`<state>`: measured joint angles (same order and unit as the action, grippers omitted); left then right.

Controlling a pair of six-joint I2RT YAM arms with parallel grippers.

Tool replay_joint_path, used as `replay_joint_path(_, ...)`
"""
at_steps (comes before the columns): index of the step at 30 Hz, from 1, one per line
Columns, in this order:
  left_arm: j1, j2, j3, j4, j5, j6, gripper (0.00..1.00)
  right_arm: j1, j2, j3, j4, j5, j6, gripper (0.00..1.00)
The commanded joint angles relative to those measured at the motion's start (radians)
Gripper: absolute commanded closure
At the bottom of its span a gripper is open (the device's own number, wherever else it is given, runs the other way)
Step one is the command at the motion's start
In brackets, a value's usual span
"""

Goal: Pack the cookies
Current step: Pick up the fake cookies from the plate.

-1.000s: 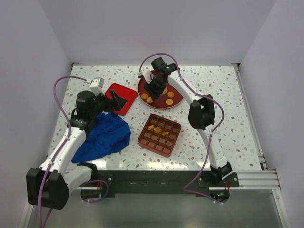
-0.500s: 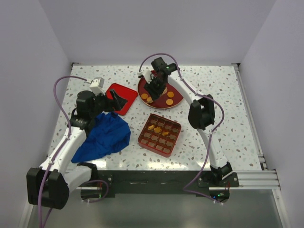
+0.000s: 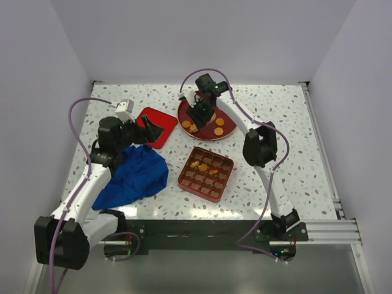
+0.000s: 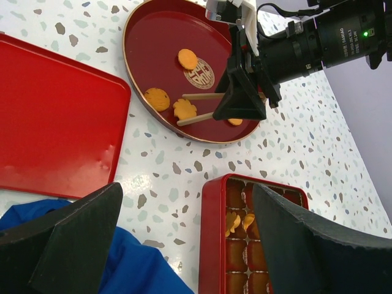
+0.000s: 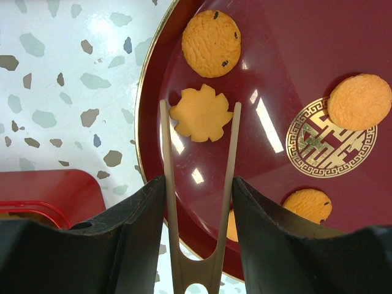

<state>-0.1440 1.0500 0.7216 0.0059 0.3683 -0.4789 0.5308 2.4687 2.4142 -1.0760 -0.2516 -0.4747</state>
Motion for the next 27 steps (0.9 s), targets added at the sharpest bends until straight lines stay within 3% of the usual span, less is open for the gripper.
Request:
replay_joint_path(1, 0.009, -0.004, -0.001, 0.049, 0.015, -0.003, 0.08, -0.005, -0.008, 0.039, 0.013, 0.009, 0.005, 0.53)
replay_joint_path(15, 0.011, -0.007, -0.002, 0.054, 0.015, -0.007, 0.08, -0.02, -0.039, 0.022, 0.021, -0.021, 0.013, 0.74)
replay_joint_path(27, 0.012, -0.005, -0.002, 0.059, 0.018, -0.01, 0.08, -0.035, -0.091, -0.01, 0.039, -0.047, 0.022, 0.78)
